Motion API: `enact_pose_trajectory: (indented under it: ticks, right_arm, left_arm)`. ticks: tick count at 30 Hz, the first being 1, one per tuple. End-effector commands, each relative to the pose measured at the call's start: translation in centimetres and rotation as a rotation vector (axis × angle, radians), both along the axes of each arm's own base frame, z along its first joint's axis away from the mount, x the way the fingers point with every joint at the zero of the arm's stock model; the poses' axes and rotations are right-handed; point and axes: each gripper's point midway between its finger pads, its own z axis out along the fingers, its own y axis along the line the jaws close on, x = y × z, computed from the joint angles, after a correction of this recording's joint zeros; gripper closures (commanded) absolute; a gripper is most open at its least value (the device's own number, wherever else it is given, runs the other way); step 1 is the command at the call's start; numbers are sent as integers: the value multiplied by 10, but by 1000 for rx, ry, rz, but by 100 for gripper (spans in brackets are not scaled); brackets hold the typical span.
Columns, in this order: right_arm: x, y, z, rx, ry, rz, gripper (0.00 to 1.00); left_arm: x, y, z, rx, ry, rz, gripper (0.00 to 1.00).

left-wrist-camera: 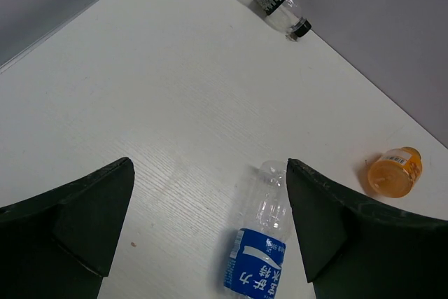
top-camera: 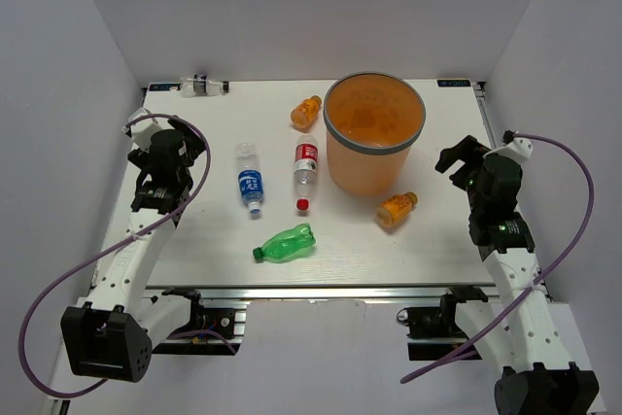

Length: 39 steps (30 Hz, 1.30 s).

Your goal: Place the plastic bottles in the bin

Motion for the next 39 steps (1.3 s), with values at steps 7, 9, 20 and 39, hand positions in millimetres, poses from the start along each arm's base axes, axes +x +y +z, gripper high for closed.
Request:
enact_pose_trajectory:
  ticks: [7, 9, 20, 39]
  right_arm:
    - [-17, 12, -16, 68, 47, 47, 11]
    - [-18, 32, -35, 101, 107, 153, 10]
    - [-17, 89, -112, 399, 262, 343, 11]
    - [4, 121, -184, 655, 368, 289, 11]
  left_arm:
    - [-3, -6, 8, -27, -20, -27, 2]
    - [0, -9, 6, -32, -15, -42, 2]
    - [7, -17, -4, -37, 21, -85, 2]
    - [19, -24, -21, -43, 76, -115, 2]
